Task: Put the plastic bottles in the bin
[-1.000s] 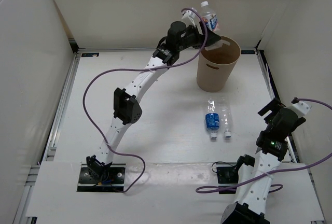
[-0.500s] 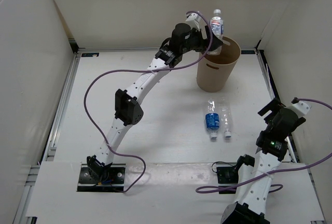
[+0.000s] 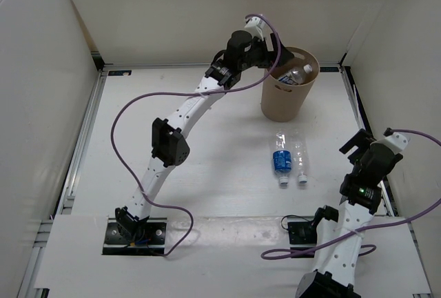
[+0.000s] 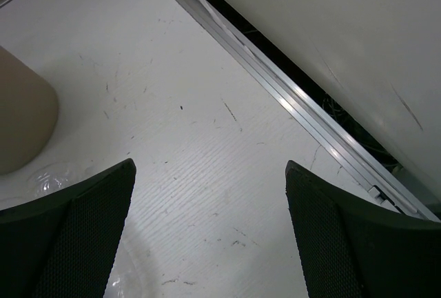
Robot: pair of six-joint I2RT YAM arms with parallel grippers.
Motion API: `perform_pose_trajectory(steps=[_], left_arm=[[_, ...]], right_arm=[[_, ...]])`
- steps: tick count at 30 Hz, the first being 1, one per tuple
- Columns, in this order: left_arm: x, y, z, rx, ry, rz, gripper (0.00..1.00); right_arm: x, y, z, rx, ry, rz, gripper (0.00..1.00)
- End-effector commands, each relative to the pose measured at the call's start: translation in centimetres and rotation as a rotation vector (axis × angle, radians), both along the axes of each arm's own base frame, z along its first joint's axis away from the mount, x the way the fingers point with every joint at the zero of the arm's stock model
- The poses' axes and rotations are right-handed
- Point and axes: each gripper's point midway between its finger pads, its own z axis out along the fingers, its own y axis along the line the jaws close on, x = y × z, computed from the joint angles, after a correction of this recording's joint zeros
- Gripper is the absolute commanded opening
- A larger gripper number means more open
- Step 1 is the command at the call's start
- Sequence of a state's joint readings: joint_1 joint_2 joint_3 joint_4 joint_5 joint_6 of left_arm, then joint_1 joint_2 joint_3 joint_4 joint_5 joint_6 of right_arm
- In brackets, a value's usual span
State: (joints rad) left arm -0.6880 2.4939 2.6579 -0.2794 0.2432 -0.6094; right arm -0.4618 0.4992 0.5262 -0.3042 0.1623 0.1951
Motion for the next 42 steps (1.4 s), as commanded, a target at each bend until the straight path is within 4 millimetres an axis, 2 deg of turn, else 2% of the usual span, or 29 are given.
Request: perform_pose_trajectory(steps=[1, 2, 3, 4, 5, 6, 7, 8, 9, 10, 11, 12, 13, 14, 15, 16, 17, 18, 19, 20, 21, 23, 24, 26, 27, 33, 40, 42], left_arm=[[-1.0, 2.5, 6.6, -0.047, -0.099, 0.027, 0.99], [-0.7, 3.2, 6.8, -0.037, -0.102, 0.036, 0.99], [-0.3, 3.8, 6.0, -0.009, -0.101, 0.044, 0.99], [-0.3, 4.9, 7.2, -0.004, -0.120, 0.058, 0.99], [-0.2, 6.8, 9.0, 0.002, -0.156, 0.090, 0.99], [1.1, 8.2, 5.9, 0.063, -0.111, 0.119, 0.99], [1.3, 10.4, 7.2, 0.067, -0.121, 0.161, 0.99], [0.9, 12.3, 9.5, 0.065, -0.163, 0.202, 0.99], [1.4, 13.4, 6.6, 0.111, -0.110, 0.229, 0.99], [2.1, 16.5, 6.0, 0.132, -0.091, 0.285, 0.99], [1.8, 18.2, 4.6, 0.160, -0.058, 0.325, 0.99], [2.1, 21.3, 5.6, 0.153, -0.062, 0.379, 0.99], [2.0, 22.5, 0.9, 0.208, 0.024, 0.395, 0.99], [1.2, 23.6, 2.0, 0.197, 0.016, 0.412, 0.99], [0.9, 25.3, 2.4, 0.196, 0.018, 0.437, 0.99], [0.7, 26.7, -1.1, 0.240, 0.081, 0.449, 0.99], [0.1, 27.9, -0.5, 0.238, 0.078, 0.466, 0.99], [-0.5, 28.7, 0.0, 0.237, 0.070, 0.479, 0.99], [-1.1, 29.3, -2.8, 0.271, 0.123, 0.477, 0.99], [-1.5, 30.1, -2.6, 0.274, 0.124, 0.483, 0.99], [-2.2, 30.6, -3.4, 0.285, 0.143, 0.487, 0.99], [-2.8, 31.8, -4.3, 0.295, 0.172, 0.495, 0.99], [-3.3, 32.3, -4.8, 0.300, 0.188, 0.498, 0.99], [-3.8, 33.3, -6.1, 0.318, 0.226, 0.501, 0.99], [-4.0, 33.5, -6.1, 0.318, 0.228, 0.499, 0.99], [-5.1, 34.8, -7.2, 0.325, 0.243, 0.514, 0.99], [-5.9, 35.7, -8.5, 0.324, 0.255, 0.524, 0.99], [-6.0, 35.9, -9.3, 0.321, 0.275, 0.529, 0.99]], right_arm=[[0.8, 0.3, 2.5, -0.043, -0.058, 0.037, 0.90], [1.0, 0.7, 2.9, -0.050, -0.063, 0.065, 0.90], [1.2, 1.0, 3.2, -0.069, -0.059, 0.094, 0.90], [1.3, 1.3, 3.4, -0.089, -0.044, 0.128, 0.90], [1.8, 3.9, 4.6, -0.084, -0.050, 0.291, 0.90], [2.1, 4.7, 4.8, -0.115, -0.024, 0.367, 0.90], [2.1, 5.7, 5.0, -0.113, 0.014, 0.445, 0.90], [2.2, 8.8, 5.0, -0.104, 0.042, 0.660, 0.90], [2.1, 10.1, 4.9, -0.104, 0.062, 0.755, 0.90], [1.4, 11.4, 4.0, -0.069, 0.108, 0.831, 0.90], [2.0, 13.1, 4.4, -0.053, 0.126, 0.958, 0.90], [1.0, 14.9, 3.0, 0.004, 0.209, 1.031, 0.90], [1.9, 14.4, 1.9, 0.018, 0.306, 1.020, 0.90], [1.9, 16.7, 1.5, -0.037, 0.379, 1.093, 0.90], [1.6, 16.0, 0.3, -0.066, 0.483, 1.050, 0.90], [2.0, 16.6, -0.4, -0.067, 0.546, 1.072, 0.90], [2.2, 17.9, -1.0, -0.084, 0.604, 1.139, 0.90], [1.5, 18.7, -1.2, -0.041, 0.622, 1.207, 0.90], [1.9, 19.1, -1.6, 0.003, 0.639, 1.226, 0.90], [2.8, 18.2, -1.4, 0.045, 0.619, 1.196, 0.90], [3.2, 18.5, -2.3, 0.162, 0.636, 1.177, 0.90], [4.8, 17.2, -2.4, 0.200, 0.608, 1.107, 0.90], [5.2, 17.0, -3.2, 0.250, 0.627, 1.073, 0.90], [6.1, 16.3, -3.3, 0.258, 0.616, 1.030, 0.90], [6.4, 16.1, -4.0, 0.268, 0.639, 1.023, 0.90], [6.1, 16.5, -5.2, 0.336, 0.710, 1.017, 0.90], [5.9, 16.2, -7.7, 0.377, 0.800, 0.977, 0.89], [6.3, 16.1, -7.7, 0.383, 0.812, 0.971, 0.89]])
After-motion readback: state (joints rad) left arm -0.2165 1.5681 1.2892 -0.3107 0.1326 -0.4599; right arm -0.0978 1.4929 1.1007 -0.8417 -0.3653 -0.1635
